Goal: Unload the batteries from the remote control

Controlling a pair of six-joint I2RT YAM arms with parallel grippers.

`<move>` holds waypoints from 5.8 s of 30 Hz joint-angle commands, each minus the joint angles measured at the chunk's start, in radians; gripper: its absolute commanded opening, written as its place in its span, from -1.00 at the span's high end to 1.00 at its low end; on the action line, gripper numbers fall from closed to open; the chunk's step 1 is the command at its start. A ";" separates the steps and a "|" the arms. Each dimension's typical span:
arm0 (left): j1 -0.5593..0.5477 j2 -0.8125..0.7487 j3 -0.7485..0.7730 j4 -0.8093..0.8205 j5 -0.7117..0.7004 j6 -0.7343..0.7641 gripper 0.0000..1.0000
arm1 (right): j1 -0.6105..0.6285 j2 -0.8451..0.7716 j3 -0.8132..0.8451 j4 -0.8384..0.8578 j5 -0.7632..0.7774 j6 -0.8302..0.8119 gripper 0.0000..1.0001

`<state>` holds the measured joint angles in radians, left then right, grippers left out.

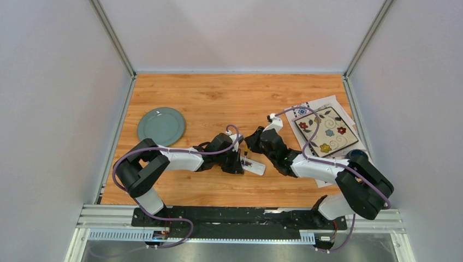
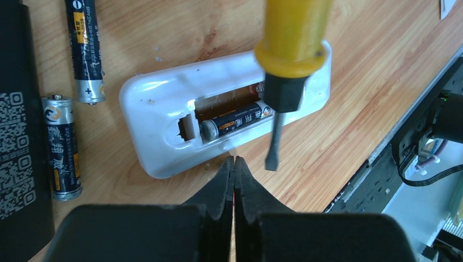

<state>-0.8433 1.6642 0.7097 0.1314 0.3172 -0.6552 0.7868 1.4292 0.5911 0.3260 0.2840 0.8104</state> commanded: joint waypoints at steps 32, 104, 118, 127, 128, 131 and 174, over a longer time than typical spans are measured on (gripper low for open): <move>0.015 0.077 -0.004 -0.081 -0.055 0.037 1.00 | 0.005 0.114 0.072 0.067 0.093 -0.175 1.00; 0.075 -0.305 0.002 -0.325 -0.107 0.166 -0.14 | 0.244 -0.087 0.098 -0.080 0.316 -0.241 1.00; 0.272 -0.819 -0.163 -0.205 -0.032 0.068 -1.00 | 0.014 -0.230 0.071 -0.272 0.064 -0.227 1.00; 0.320 -0.948 -0.121 -0.363 -0.075 0.164 -1.00 | -0.095 -0.233 0.141 -0.468 0.043 -0.379 1.00; 0.320 -0.948 -0.107 -0.386 -0.084 0.179 -1.00 | -0.101 -0.213 0.141 -0.481 0.038 -0.382 1.00; 0.320 -0.948 -0.059 -0.476 -0.139 0.226 -0.99 | -0.118 -0.155 0.153 -0.521 0.021 -0.392 0.98; 0.320 -0.922 -0.041 -0.555 -0.282 0.181 -0.98 | -0.311 -0.225 0.247 -0.671 -0.149 -0.340 -1.00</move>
<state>-0.5278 0.7372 0.6743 -0.4522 0.0628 -0.4522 0.5266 1.2213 0.8581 -0.3256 0.1764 0.4385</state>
